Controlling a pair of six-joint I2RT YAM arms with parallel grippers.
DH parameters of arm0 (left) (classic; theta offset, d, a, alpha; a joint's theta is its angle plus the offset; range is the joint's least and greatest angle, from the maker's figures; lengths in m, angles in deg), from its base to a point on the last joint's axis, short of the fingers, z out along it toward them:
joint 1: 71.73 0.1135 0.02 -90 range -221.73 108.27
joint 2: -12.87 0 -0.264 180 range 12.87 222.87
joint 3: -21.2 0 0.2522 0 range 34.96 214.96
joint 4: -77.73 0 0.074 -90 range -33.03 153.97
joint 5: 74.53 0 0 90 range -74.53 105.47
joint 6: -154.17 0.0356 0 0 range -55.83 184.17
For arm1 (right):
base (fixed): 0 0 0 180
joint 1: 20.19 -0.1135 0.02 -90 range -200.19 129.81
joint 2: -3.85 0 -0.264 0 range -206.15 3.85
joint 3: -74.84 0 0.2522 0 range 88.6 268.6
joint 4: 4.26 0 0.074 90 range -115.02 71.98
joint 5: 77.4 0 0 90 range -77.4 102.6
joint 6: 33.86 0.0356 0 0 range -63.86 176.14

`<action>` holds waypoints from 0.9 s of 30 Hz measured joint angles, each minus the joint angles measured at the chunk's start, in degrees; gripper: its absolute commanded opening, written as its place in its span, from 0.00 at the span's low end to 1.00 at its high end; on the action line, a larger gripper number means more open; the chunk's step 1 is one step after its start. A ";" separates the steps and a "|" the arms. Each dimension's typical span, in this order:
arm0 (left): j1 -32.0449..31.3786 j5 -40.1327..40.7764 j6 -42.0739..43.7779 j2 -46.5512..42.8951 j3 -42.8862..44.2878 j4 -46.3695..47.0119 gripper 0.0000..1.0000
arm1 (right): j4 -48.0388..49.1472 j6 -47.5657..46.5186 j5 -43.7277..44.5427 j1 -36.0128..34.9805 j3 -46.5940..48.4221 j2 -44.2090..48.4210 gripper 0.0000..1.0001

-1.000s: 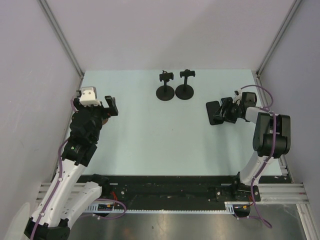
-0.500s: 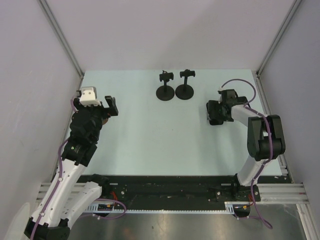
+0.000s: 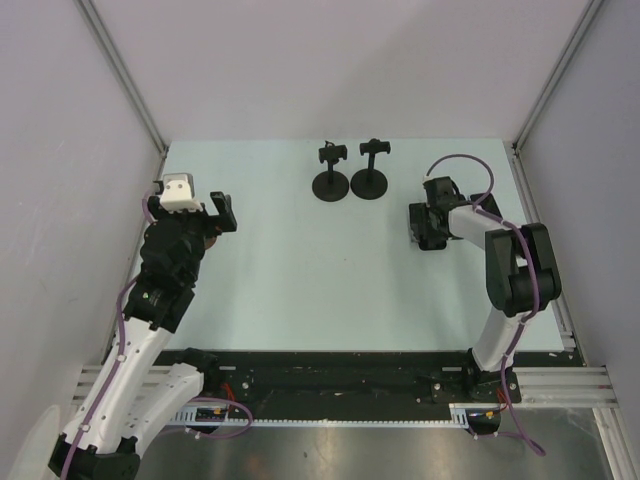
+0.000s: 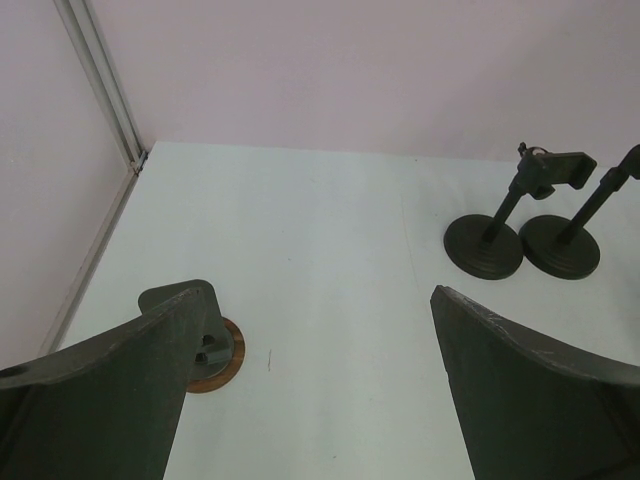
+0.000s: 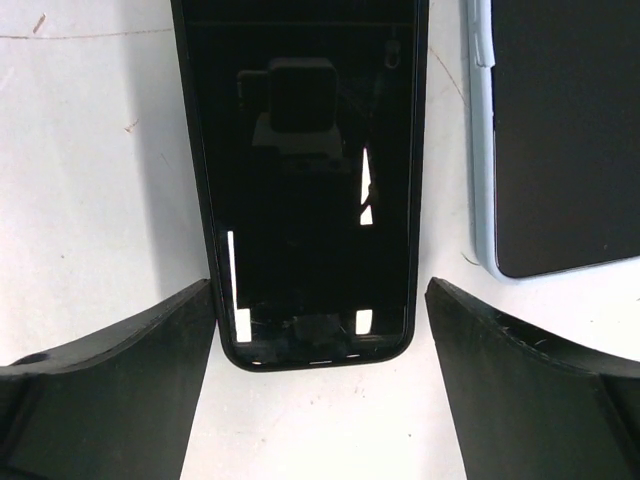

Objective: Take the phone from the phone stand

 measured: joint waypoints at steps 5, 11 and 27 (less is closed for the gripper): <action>0.00 0.00 0.00 0.11 -0.31 0.07 1.00 | -0.42 -1.40 0.39 -0.37 1.01 -0.81 0.83; 0.00 0.00 0.02 0.22 -0.39 0.13 1.00 | -0.70 -4.48 -0.04 0.15 2.54 -1.92 0.76; 0.00 -0.02 0.11 0.22 -0.72 0.22 1.00 | 0.46 -11.63 -2.40 1.81 5.38 -4.37 0.75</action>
